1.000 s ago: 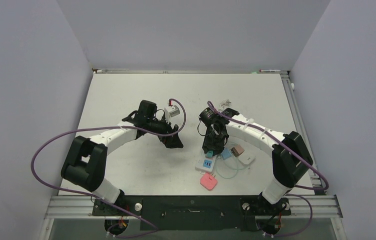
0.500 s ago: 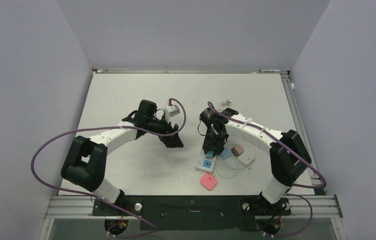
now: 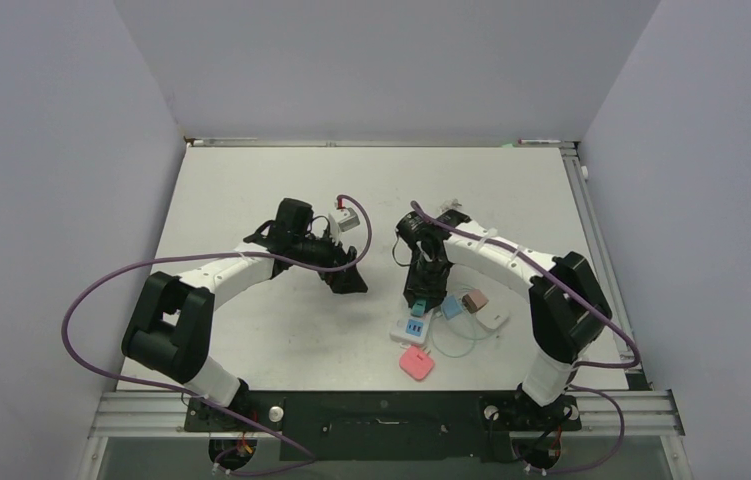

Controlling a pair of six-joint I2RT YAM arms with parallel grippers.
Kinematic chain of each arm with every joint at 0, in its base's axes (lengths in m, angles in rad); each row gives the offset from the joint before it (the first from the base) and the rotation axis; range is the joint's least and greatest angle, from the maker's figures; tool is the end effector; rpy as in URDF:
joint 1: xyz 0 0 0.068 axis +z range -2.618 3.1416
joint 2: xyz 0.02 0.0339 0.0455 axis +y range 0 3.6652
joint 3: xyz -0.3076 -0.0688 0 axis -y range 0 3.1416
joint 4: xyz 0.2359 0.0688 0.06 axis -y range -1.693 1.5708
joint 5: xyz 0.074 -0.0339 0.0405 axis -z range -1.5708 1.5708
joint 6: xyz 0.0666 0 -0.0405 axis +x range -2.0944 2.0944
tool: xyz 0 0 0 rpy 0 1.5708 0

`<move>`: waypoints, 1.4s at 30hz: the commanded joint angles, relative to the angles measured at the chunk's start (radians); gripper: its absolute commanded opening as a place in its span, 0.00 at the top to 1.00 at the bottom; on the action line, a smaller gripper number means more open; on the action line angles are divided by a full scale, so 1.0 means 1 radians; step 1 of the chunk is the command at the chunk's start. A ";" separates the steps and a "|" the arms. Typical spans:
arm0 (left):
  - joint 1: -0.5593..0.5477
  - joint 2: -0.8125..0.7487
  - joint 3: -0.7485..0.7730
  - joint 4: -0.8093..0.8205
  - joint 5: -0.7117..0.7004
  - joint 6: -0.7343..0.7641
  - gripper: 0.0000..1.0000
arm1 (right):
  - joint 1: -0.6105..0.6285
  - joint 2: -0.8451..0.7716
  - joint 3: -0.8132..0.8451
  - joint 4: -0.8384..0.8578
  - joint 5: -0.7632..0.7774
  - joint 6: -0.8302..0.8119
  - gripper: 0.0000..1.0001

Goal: Insert the plug
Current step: Insert the plug into the socket.

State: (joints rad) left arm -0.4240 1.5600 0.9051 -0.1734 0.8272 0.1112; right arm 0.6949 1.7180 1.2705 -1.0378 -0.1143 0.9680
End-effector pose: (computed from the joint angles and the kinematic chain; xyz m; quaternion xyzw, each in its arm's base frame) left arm 0.2723 -0.1767 0.2372 0.3662 0.7844 -0.4217 0.2698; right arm 0.2376 0.2080 0.2301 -0.1334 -0.9885 -0.0700 0.0134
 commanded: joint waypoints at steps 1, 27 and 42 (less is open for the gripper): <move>0.005 -0.024 -0.002 0.051 0.035 0.008 0.04 | -0.008 0.039 0.048 -0.073 0.063 -0.041 0.95; 0.024 -0.021 0.030 0.034 0.034 0.005 0.04 | 0.045 0.083 -0.027 -0.016 0.111 0.006 0.95; 0.034 -0.049 0.046 -0.009 0.026 0.012 0.04 | 0.046 0.113 -0.116 0.039 0.137 -0.012 0.95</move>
State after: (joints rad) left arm -0.4019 1.5574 0.9039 -0.1772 0.8356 0.1127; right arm 0.7319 1.7428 1.2446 -1.0031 -0.0620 0.9787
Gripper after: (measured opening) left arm 0.961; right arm 0.319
